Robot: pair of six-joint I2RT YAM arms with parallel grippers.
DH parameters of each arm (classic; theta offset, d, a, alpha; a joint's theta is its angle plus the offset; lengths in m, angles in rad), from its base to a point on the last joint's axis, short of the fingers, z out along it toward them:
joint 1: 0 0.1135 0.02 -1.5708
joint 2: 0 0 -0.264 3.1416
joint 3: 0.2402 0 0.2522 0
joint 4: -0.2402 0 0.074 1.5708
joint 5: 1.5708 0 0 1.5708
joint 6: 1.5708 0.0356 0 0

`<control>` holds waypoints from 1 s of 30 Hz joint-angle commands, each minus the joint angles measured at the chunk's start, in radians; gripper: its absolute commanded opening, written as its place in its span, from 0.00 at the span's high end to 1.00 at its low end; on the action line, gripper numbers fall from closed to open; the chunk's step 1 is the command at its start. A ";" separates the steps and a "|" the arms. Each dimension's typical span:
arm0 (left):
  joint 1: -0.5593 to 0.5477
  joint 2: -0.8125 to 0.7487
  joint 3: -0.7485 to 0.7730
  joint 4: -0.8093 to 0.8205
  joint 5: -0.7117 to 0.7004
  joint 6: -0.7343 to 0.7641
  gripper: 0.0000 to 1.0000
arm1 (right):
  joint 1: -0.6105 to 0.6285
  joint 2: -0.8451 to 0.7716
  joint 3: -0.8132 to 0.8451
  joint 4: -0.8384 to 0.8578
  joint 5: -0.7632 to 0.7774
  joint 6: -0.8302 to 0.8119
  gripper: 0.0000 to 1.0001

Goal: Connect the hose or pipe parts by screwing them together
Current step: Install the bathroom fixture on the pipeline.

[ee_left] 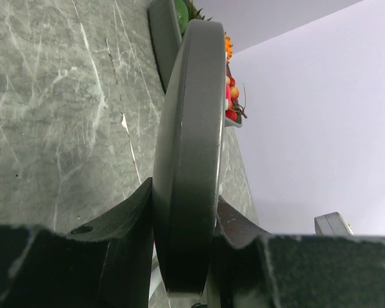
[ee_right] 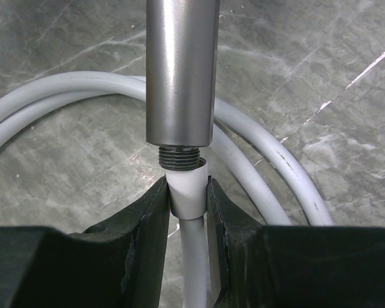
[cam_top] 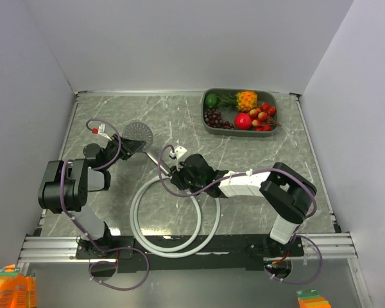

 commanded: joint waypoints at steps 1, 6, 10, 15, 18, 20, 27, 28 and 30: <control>-0.020 -0.022 -0.002 0.048 0.043 0.019 0.99 | -0.007 -0.066 0.031 0.149 -0.021 0.016 0.77; -0.020 -0.012 0.000 0.061 0.044 0.010 0.99 | -0.004 -0.103 0.002 0.180 -0.012 0.021 0.78; -0.020 -0.015 0.001 0.061 0.050 0.005 0.99 | -0.004 -0.071 0.031 0.168 -0.010 0.016 0.78; -0.020 -0.020 0.001 0.061 0.059 0.008 0.99 | -0.007 -0.038 0.044 0.182 0.002 0.021 0.78; -0.025 -0.008 0.004 0.082 0.067 -0.006 0.99 | -0.012 -0.028 0.063 0.178 0.013 0.016 0.78; -0.033 0.001 0.006 0.103 0.078 -0.016 0.99 | -0.019 -0.028 0.069 0.188 0.001 0.019 0.78; -0.047 0.006 0.011 0.117 0.096 -0.020 0.99 | -0.050 -0.026 0.163 0.099 -0.106 0.056 0.79; -0.048 0.009 0.011 0.122 0.098 -0.023 0.99 | -0.056 -0.028 0.166 0.093 -0.125 0.068 0.78; -0.054 0.017 0.012 0.146 0.107 -0.035 0.99 | -0.073 -0.043 0.163 0.093 -0.171 0.079 0.79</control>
